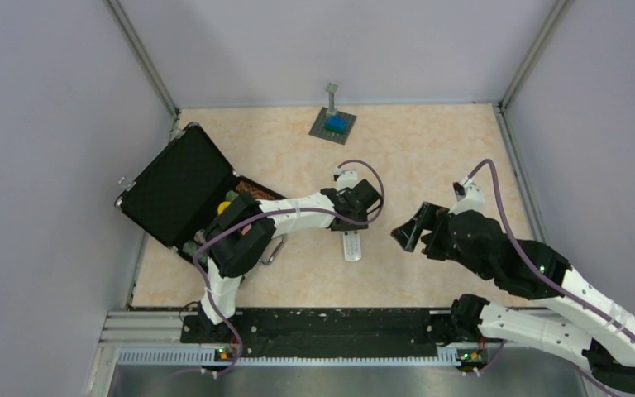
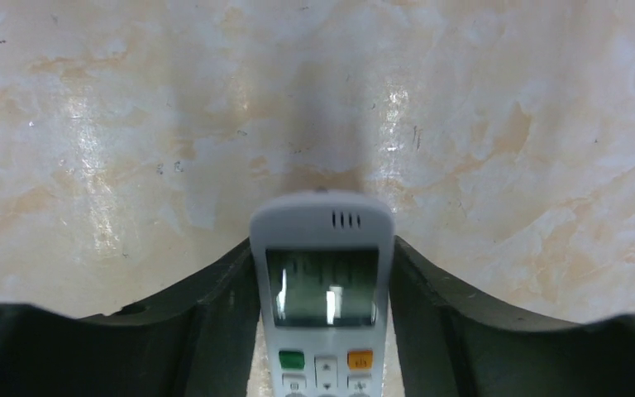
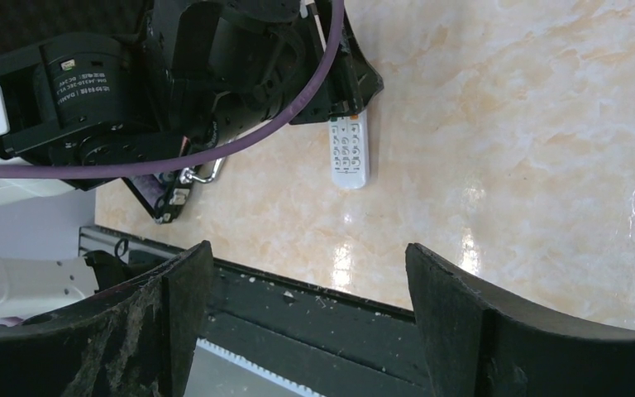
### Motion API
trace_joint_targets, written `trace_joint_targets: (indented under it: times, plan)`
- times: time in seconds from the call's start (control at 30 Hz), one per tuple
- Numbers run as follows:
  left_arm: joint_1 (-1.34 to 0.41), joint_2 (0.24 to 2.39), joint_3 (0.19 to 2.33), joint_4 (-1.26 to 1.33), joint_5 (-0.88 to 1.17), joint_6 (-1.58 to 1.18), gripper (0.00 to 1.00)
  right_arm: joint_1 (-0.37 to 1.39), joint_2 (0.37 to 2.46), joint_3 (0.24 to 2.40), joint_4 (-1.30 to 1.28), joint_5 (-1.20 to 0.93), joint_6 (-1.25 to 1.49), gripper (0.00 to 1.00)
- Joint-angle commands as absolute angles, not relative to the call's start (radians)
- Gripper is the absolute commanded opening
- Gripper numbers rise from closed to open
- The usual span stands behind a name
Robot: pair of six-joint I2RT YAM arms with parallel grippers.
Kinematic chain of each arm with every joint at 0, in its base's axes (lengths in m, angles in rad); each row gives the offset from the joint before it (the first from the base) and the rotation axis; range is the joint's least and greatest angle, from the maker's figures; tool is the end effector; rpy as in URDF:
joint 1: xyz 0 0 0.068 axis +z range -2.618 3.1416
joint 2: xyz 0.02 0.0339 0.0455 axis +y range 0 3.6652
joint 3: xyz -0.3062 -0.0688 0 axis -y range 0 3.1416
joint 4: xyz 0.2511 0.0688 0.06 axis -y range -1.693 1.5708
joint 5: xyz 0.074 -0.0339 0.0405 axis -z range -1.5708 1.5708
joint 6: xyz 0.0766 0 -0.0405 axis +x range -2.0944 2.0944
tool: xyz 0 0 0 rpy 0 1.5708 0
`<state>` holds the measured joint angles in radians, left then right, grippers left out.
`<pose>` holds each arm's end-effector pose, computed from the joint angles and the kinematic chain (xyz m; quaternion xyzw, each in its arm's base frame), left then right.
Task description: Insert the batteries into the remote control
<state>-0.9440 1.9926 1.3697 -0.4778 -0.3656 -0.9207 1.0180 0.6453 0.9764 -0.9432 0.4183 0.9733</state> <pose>0.2863 -0.3486 0.1654 -0.0312 0.9567 -0.0785 0.2784 0.0849 0.0783 0.3533 0.0763 0.8699 0.2784 0.4000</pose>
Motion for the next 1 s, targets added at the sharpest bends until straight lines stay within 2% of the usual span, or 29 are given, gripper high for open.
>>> trace_joint_targets:
  times: [0.0, 0.27, 0.43, 0.47, 0.7, 0.97]
  plan:
    - [-0.948, 1.979, 1.341, -0.493, -0.397, -0.943, 0.63, 1.012, 0.615, 1.021, -0.927, 0.439, 0.986, 0.85]
    - [-0.948, 1.933, 1.369, -0.569, -0.412, -0.883, 0.73, 1.011, 0.611, 1.03, -0.938, 0.432, 0.979, 0.85]
    - [-0.948, 1.812, 1.352, -0.632, -0.437, -0.855, 0.77, 1.012, 0.622, 1.056, -0.988, 0.45, 0.954, 0.86]
    - [-0.948, 1.772, 1.338, -0.637, -0.441, -0.852, 0.81, 1.011, 0.621, 1.064, -1.005, 0.465, 0.945, 0.86]
    - [-0.948, 1.409, 1.168, -0.665, -0.497, -0.829, 0.89, 1.012, 0.566, 1.166, -1.131, 0.648, 0.89, 0.87]
    - [-0.948, 0.989, 1.066, -0.796, -0.638, -0.786, 0.88, 1.012, 0.518, 1.342, -1.161, 0.801, 0.727, 0.91]
